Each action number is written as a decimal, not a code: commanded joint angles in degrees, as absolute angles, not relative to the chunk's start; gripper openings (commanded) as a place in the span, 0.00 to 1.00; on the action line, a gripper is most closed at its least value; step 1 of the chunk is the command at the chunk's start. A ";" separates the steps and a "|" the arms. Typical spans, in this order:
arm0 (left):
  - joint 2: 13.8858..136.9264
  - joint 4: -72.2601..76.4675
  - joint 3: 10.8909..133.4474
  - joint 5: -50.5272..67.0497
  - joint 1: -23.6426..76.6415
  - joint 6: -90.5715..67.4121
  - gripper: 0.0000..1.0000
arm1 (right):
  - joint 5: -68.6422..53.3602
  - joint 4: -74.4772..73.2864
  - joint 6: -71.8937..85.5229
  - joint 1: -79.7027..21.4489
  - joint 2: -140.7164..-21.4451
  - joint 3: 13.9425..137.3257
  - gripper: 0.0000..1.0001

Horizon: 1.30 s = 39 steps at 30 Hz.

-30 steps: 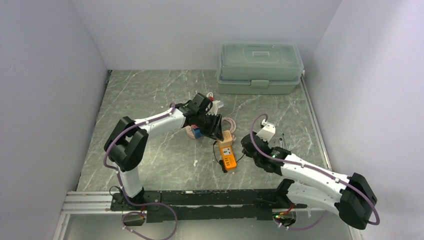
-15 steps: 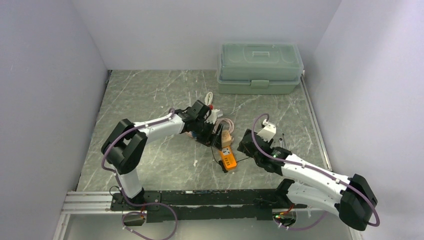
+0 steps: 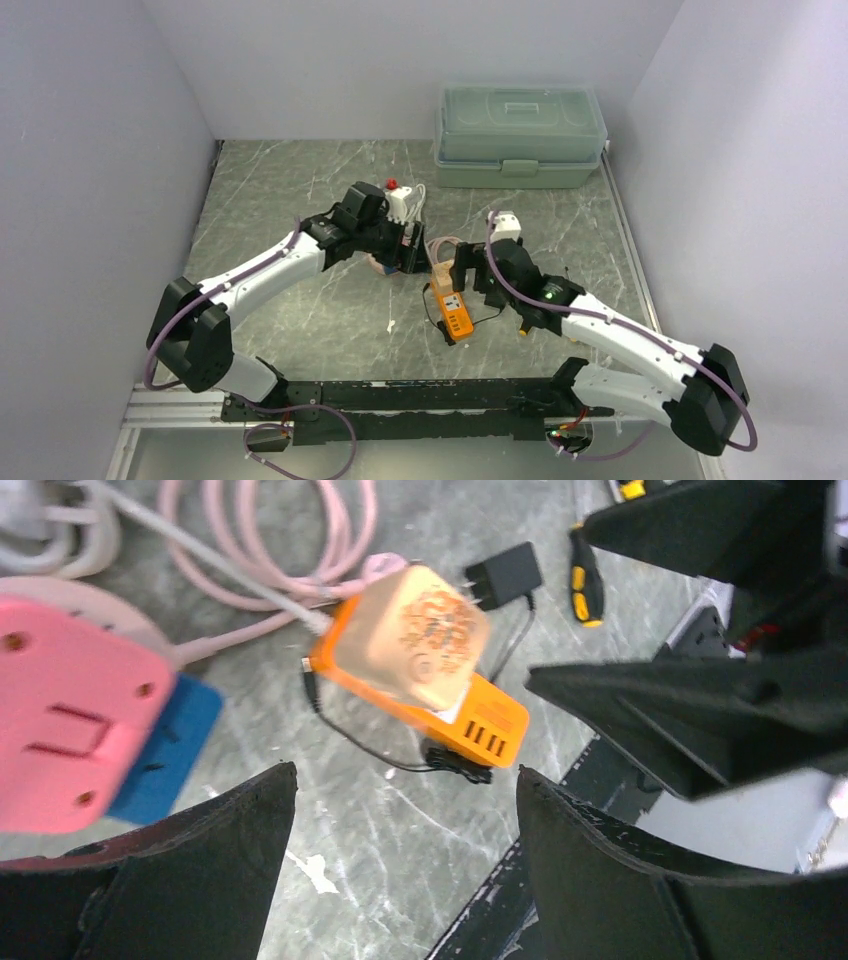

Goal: Pull the plug off the socket

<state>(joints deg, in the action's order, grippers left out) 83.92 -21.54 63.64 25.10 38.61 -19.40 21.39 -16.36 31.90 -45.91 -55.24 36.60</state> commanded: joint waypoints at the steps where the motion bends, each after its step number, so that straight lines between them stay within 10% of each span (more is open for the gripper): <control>1: 81.19 -19.68 61.57 21.86 35.42 -21.94 0.84 | 13.28 -13.41 22.50 -45.70 -61.35 42.67 1.00; 32: 79.02 -21.92 60.81 12.55 34.80 -23.80 0.83 | 19.77 -9.53 27.03 -50.80 -79.85 46.78 0.78; 39: 79.32 -21.68 60.65 13.48 34.80 -24.10 0.83 | 22.45 -7.75 31.10 -50.81 -79.56 45.21 0.42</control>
<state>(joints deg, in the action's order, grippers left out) 78.74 -22.35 60.38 12.19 34.70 -23.42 19.33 -11.81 27.55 -50.63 -80.07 44.95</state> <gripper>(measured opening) 0.832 0.597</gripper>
